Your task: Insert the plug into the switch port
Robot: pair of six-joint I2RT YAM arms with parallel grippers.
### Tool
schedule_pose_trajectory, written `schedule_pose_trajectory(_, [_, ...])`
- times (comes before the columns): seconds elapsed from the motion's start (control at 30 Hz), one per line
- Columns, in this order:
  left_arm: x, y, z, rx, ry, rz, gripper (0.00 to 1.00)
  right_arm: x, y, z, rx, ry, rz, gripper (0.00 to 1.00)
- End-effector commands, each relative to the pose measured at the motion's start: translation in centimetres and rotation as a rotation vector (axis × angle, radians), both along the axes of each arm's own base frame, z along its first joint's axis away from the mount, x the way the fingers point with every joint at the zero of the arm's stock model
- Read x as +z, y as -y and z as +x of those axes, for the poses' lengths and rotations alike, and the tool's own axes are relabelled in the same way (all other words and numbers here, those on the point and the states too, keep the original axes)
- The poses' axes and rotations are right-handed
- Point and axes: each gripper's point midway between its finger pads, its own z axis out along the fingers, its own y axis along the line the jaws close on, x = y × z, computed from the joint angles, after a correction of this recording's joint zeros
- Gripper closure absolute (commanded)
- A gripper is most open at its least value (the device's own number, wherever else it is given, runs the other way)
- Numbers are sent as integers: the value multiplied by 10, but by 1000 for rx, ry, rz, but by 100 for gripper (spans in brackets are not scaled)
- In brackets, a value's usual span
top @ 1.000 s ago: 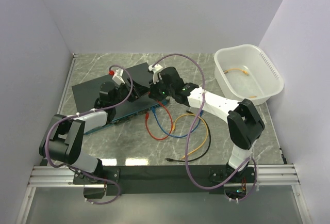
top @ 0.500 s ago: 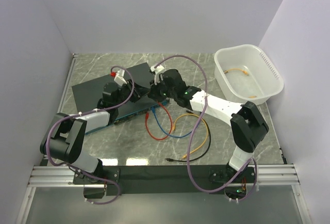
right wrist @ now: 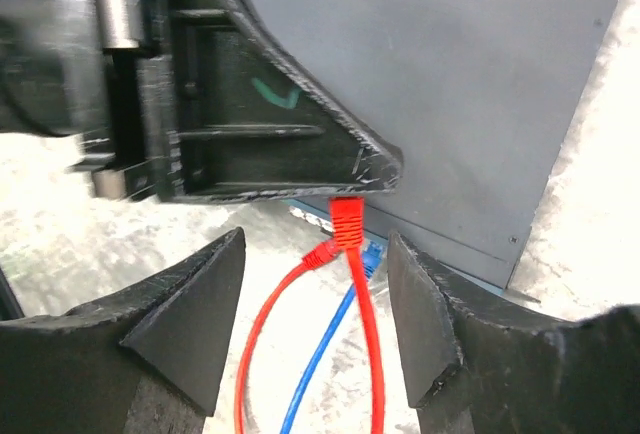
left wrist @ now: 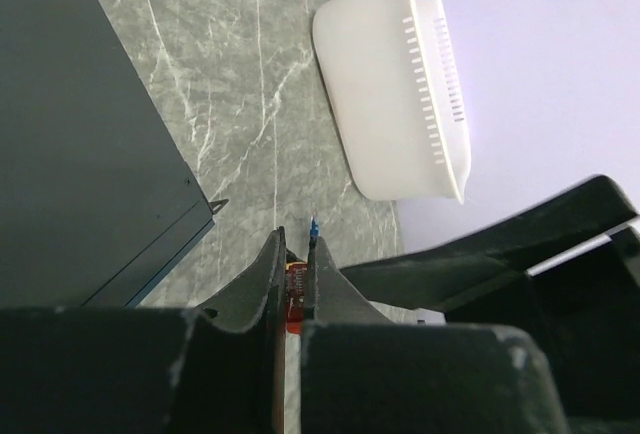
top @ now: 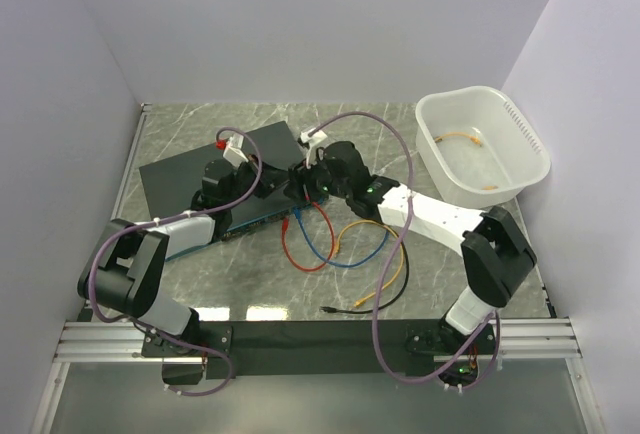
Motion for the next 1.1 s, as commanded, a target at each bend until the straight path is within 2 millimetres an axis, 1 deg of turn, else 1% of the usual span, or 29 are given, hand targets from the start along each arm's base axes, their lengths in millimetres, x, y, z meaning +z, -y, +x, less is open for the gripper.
schedule_pose_trajectory(0.0, [34, 1, 4, 7, 79, -40, 100, 39, 0, -2, -10, 88, 85, 34])
schedule_pose_trajectory(0.13, [41, 1, 2, 7, 94, -47, 100, 33, 3, -4, -17, 76, 84, 37])
schedule_pose_trajectory(0.3, [46, 1, -1, 3, 103, -49, 100, 25, 1, 0, -28, 58, 77, 47])
schedule_pose_trajectory(0.47, [49, -1, -4, 5, 108, -42, 100, 28, 0, 6, -40, 59, 93, 55])
schedule_pose_trajectory(0.63, [50, 0, -5, -5, 111, -39, 99, 30, -3, 10, -41, 69, 99, 59])
schedule_pose_trajectory(0.67, [51, 1, -5, -6, 111, -40, 100, 27, -3, 12, -44, 64, 93, 60])
schedule_pose_trajectory(0.87, [49, 5, -8, -19, 110, -37, 100, 26, -7, 15, -39, 59, 105, 64])
schedule_pose_trajectory(0.93, [48, 7, -9, -24, 107, -35, 100, 26, -8, 14, -36, 59, 105, 66])
schedule_pose_trajectory(0.97, [46, 7, -9, -24, 103, -30, 99, 26, -7, 15, -38, 60, 108, 71])
schedule_pose_trajectory(1.0, [46, 7, -8, -24, 104, -29, 100, 27, -7, 16, -41, 63, 110, 73])
schedule_pose_trajectory(1.07, [44, 8, -9, -24, 98, -25, 100, 30, -7, 15, -39, 70, 120, 74])
